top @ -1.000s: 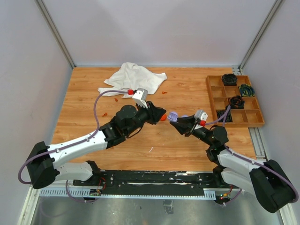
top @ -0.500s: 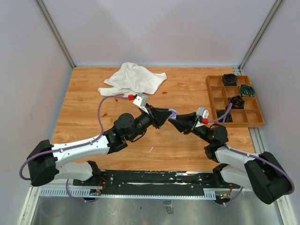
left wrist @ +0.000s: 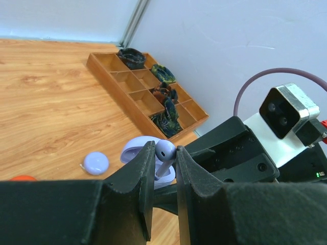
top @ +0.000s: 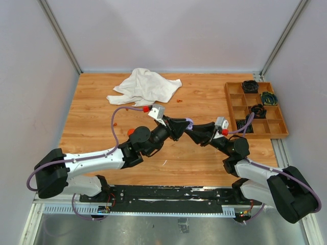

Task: Insert the wireless bluetooth earbuds into the charging case
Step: Place the earbud in the charging case.

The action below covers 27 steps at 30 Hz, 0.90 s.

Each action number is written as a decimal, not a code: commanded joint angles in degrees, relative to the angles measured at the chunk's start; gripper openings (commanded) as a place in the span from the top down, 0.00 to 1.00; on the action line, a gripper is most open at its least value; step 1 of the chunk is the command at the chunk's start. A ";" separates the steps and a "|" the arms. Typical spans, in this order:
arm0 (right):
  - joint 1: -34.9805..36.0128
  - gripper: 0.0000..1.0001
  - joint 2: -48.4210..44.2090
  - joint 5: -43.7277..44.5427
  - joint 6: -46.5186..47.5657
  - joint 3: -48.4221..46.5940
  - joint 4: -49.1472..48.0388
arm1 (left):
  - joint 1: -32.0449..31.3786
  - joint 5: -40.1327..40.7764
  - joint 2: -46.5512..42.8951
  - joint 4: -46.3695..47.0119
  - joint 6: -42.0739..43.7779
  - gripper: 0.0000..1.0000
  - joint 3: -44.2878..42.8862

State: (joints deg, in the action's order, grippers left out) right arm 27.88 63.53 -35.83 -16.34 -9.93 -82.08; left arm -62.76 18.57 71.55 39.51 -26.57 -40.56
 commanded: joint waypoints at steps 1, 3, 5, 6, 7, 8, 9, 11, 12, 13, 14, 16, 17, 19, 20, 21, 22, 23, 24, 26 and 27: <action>-1.51 0.95 -1.06 -0.14 -0.15 -1.02 -3.93 | -1.18 3.21 0.32 2.89 2.05 0.82 0.69; -1.51 0.95 -1.24 0.14 -0.05 -0.94 -3.89 | -1.38 3.71 0.43 2.86 2.33 0.82 0.78; -1.56 0.95 -1.30 0.31 0.08 -0.87 -3.80 | -1.63 4.12 0.43 2.90 2.48 0.82 1.04; -1.52 0.95 -1.43 0.39 0.18 -0.81 -3.80 | -1.71 4.24 0.43 2.86 2.53 0.82 1.09; -1.51 0.95 -1.42 0.48 0.23 -0.79 -3.79 | -1.83 4.51 0.49 2.86 2.63 0.82 1.17; -1.51 0.95 -1.40 0.50 0.25 -0.79 -3.80 | -1.98 4.74 0.53 2.86 2.66 0.82 1.30; -1.51 0.95 -1.47 0.50 0.25 -0.81 -3.80 | -2.01 4.89 0.52 2.86 2.73 0.82 1.42; -1.51 0.95 -1.43 0.40 0.25 -0.87 -3.71 | -2.10 5.04 0.69 3.01 2.60 0.82 1.51; -1.52 0.95 -1.43 0.41 0.23 -0.88 -3.75 | -2.17 5.07 0.76 3.11 2.51 0.81 1.55; -1.51 0.95 -1.40 0.41 0.19 -0.84 -3.72 | -2.23 5.14 0.79 3.18 2.41 0.81 1.59; -1.51 0.95 -1.47 0.41 0.21 -0.87 -3.75 | -2.28 5.28 0.85 3.21 2.40 0.81 1.62; -1.51 0.95 -1.47 0.39 0.22 -0.84 -3.76 | -2.45 5.76 0.87 3.21 2.40 0.81 1.62; -1.51 0.95 -1.55 0.41 0.20 -0.81 -3.78 | -2.50 6.16 0.81 3.21 2.45 0.81 1.80; -1.53 0.95 -1.56 0.50 0.30 -0.78 -3.76 | -2.66 6.66 0.79 3.21 2.44 0.81 2.00; -1.51 0.95 -1.61 0.54 0.29 -0.75 -3.77 | -2.63 6.85 0.79 3.21 2.40 0.81 2.10; -1.51 0.95 -1.67 0.58 0.28 -0.78 -3.71 | -2.63 7.02 0.86 3.24 2.35 0.81 2.18; -1.51 0.95 -1.60 0.59 0.26 -0.79 -3.73 | -2.67 7.07 0.87 3.15 2.21 0.81 2.22; -1.51 0.95 -1.62 0.67 0.25 -0.81 -3.73 | -2.71 7.08 0.94 3.12 2.14 0.81 2.23; -1.56 0.95 -1.70 0.68 0.28 -0.81 -3.73 | -2.84 7.14 0.96 3.14 2.13 0.81 2.21; -1.45 0.95 -1.69 0.67 0.26 -0.76 -3.72 | -2.96 7.66 1.04 3.12 2.13 0.81 2.27; -1.50 0.95 -1.67 0.68 0.25 -0.70 -3.70 | -3.07 7.90 1.06 3.12 2.12 0.81 2.32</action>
State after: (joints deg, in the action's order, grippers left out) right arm 27.88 62.89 -35.81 -16.32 -9.93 -82.15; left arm -65.08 23.73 71.99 41.91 -25.10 -39.40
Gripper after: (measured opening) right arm 0.263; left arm 0.242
